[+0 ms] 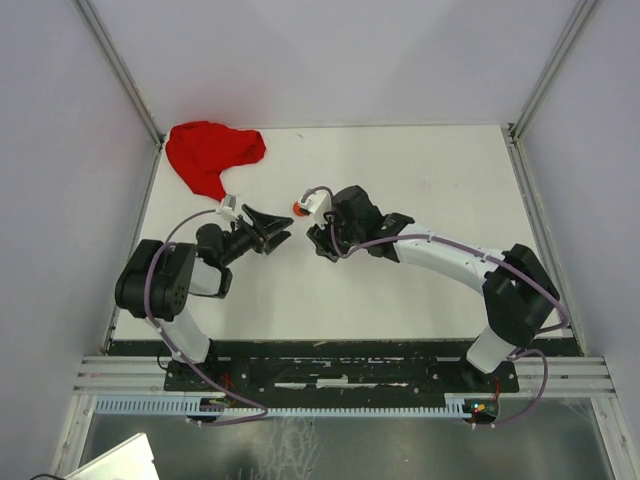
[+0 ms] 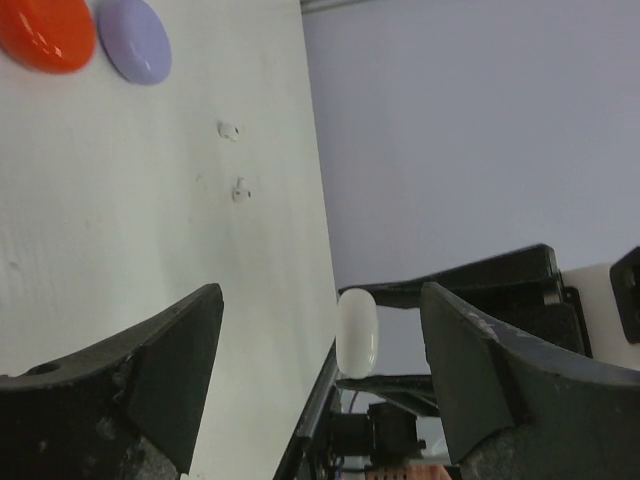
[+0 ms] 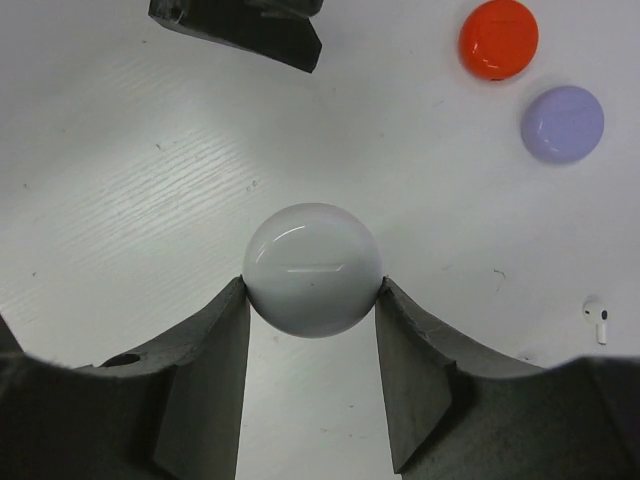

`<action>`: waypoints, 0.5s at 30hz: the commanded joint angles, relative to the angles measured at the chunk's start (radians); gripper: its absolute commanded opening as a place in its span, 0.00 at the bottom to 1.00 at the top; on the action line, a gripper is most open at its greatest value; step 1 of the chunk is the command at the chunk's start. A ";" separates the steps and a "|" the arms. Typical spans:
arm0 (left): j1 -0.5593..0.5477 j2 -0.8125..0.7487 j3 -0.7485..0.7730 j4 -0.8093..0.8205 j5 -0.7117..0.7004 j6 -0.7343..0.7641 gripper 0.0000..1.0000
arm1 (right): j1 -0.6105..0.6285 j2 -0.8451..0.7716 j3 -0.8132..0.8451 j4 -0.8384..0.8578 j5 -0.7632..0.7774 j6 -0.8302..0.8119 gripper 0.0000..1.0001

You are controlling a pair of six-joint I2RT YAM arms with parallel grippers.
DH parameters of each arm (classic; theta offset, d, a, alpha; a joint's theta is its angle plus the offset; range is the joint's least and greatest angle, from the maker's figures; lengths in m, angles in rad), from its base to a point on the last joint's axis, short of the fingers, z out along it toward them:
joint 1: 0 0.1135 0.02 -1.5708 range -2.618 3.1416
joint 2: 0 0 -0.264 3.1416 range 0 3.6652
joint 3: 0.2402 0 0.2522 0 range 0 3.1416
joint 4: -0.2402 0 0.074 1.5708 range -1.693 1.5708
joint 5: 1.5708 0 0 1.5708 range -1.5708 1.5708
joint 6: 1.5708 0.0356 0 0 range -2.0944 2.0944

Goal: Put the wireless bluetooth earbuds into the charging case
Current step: Pick up the charging case at the center of the board.

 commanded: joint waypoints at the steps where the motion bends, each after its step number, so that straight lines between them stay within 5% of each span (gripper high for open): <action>1: -0.043 0.086 -0.016 0.372 0.100 -0.109 0.83 | -0.025 -0.066 0.001 -0.035 -0.072 -0.011 0.29; 15: -0.163 0.103 -0.007 0.336 0.098 -0.030 0.77 | -0.066 -0.062 0.002 -0.081 -0.138 -0.020 0.28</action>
